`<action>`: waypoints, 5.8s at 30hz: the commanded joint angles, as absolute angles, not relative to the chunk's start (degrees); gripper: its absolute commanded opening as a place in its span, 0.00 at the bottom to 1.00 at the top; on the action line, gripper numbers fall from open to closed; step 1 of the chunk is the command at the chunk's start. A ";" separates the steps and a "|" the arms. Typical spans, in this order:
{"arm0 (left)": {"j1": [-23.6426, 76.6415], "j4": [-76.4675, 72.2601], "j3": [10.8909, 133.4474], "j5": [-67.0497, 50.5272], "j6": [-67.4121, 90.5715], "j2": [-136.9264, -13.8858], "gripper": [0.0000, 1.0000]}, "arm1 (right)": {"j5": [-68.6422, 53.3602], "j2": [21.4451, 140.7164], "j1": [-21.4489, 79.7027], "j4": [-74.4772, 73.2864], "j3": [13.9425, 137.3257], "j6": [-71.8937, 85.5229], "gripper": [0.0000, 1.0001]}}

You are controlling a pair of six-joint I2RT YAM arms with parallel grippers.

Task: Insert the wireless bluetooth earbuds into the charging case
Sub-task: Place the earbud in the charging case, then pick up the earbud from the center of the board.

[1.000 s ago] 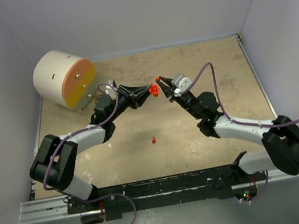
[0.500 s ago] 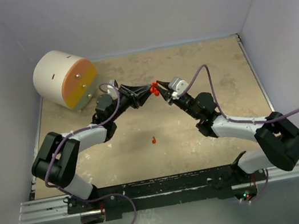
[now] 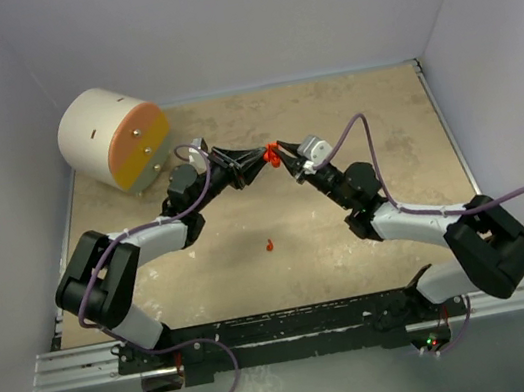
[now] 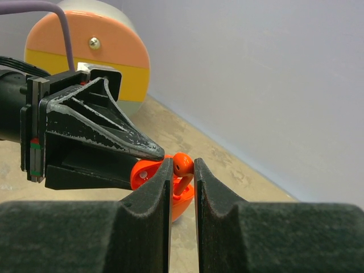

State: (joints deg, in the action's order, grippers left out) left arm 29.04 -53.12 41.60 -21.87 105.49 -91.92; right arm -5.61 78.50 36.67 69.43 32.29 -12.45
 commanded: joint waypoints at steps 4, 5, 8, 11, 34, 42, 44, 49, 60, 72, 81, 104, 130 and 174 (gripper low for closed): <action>29.36 -57.47 44.02 -21.93 106.46 -91.57 0.00 | -7.09 79.00 36.24 73.47 31.82 -12.92 0.00; 29.36 -57.48 44.15 -21.96 106.44 -91.66 0.00 | -7.19 79.06 36.29 73.44 31.74 -12.90 0.00; 29.36 -57.64 44.30 -21.93 106.59 -91.63 0.00 | -7.19 79.19 36.30 73.75 31.44 -12.75 0.00; 29.36 -57.67 44.29 -21.86 106.66 -91.55 0.00 | -7.23 79.12 36.28 73.87 31.15 -12.58 0.00; 29.36 -57.73 45.68 -20.76 105.87 -92.58 0.00 | -7.08 71.86 36.21 68.53 30.47 -4.37 0.64; 29.36 -57.40 44.44 -20.74 104.41 -92.62 0.00 | 5.78 63.15 36.14 57.06 34.11 3.36 0.76; 29.36 -57.12 44.30 -20.72 103.57 -92.53 0.00 | 10.19 63.48 36.21 50.29 37.24 5.53 0.77; 29.36 -55.12 44.41 -20.30 101.62 -92.28 0.00 | 17.40 66.06 36.19 36.17 44.15 8.37 0.77; 29.36 -53.99 45.48 -20.04 100.73 -92.82 0.00 | 16.03 63.56 36.45 34.02 41.19 11.18 0.79; 29.53 -53.12 46.75 -19.95 100.42 -92.94 0.00 | 17.82 68.92 37.27 33.96 42.20 13.50 0.79; 29.88 -53.13 46.93 -19.86 100.39 -93.14 0.00 | 17.78 69.62 37.50 34.95 42.35 13.36 0.79; 29.51 -55.60 45.54 -18.88 101.00 -93.95 0.00 | 18.94 59.09 39.26 28.98 40.89 17.41 0.77; 16.86 -56.47 27.21 -19.31 97.26 -84.55 0.00 | 36.92 88.74 74.27 -7.25 51.48 57.52 0.72; 14.06 -55.43 23.57 -21.60 96.77 -80.27 0.00 | 37.51 97.47 65.29 -13.36 48.43 67.32 0.63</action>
State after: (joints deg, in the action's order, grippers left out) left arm 14.63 -52.62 23.88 -20.84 97.89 -81.71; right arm 36.64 97.93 65.91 -3.53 50.57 64.14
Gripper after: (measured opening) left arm 0.200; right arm 0.634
